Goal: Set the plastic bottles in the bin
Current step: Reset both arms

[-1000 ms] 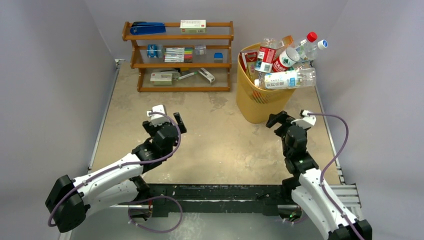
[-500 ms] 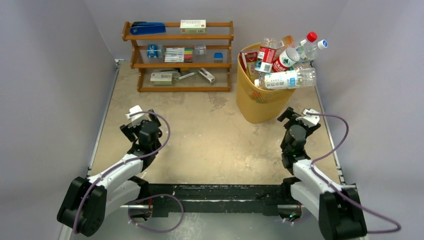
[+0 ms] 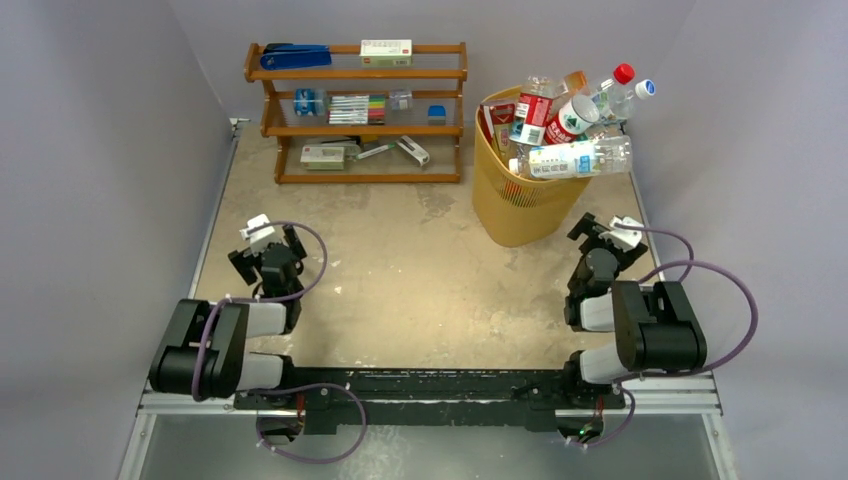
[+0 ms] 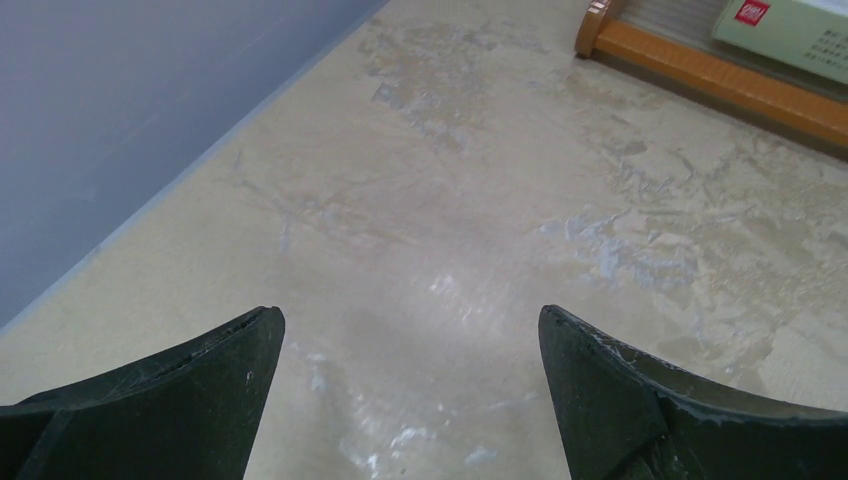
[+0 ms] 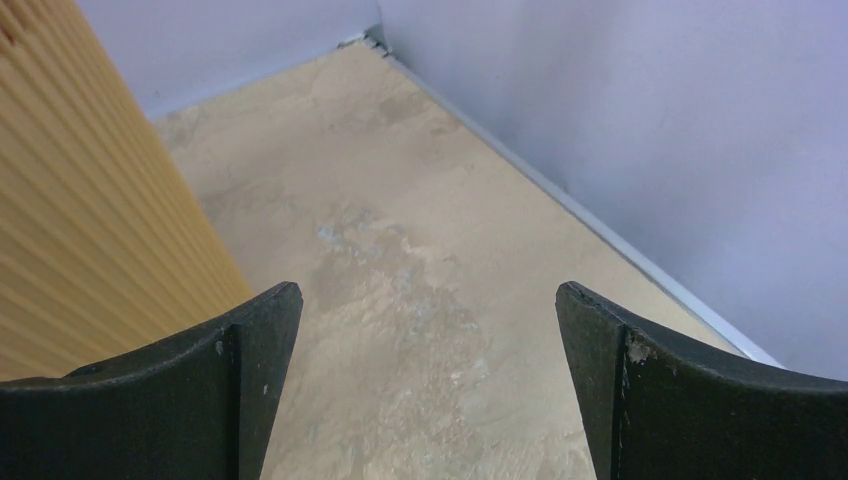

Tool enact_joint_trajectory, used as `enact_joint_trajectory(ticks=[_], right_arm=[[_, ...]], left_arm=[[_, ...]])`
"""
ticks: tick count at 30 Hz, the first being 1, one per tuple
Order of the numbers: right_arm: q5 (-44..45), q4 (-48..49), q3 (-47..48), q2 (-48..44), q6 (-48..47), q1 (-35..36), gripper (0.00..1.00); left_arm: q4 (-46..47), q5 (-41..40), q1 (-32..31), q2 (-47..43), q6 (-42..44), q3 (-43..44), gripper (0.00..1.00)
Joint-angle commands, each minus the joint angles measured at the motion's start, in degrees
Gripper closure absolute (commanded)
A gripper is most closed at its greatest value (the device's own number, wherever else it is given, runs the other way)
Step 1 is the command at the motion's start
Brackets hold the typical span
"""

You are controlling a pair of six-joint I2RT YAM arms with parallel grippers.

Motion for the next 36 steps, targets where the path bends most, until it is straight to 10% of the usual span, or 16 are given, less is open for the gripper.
enact_joint_trajectory(ticks=[1, 10, 19, 36], right_arm=[[-5.9, 7.4, 2.5, 1.0, -2.0, -0.9, 0.0], [-13.3, 18.5, 2.8, 10.0, -8.5, -1.0, 0.0], [-14.0, 6.2, 8.4, 9.3, -8.7, -0.7, 0.0], [-13.1, 7.0, 8.3, 9.4, -9.0, -0.7, 0.0]], left_arm=[[10.3, 9.6, 3.4, 4.7, 1.5, 3.6, 0.01], [30.9, 21.5, 7.4, 14.9, 1.4, -1.1, 0.01], [15.0, 26.6, 7.4, 19.5, 4.0, 9.6, 0.01], [17.0, 26.1, 6.9, 20.0, 4.3, 8.9, 0.01]])
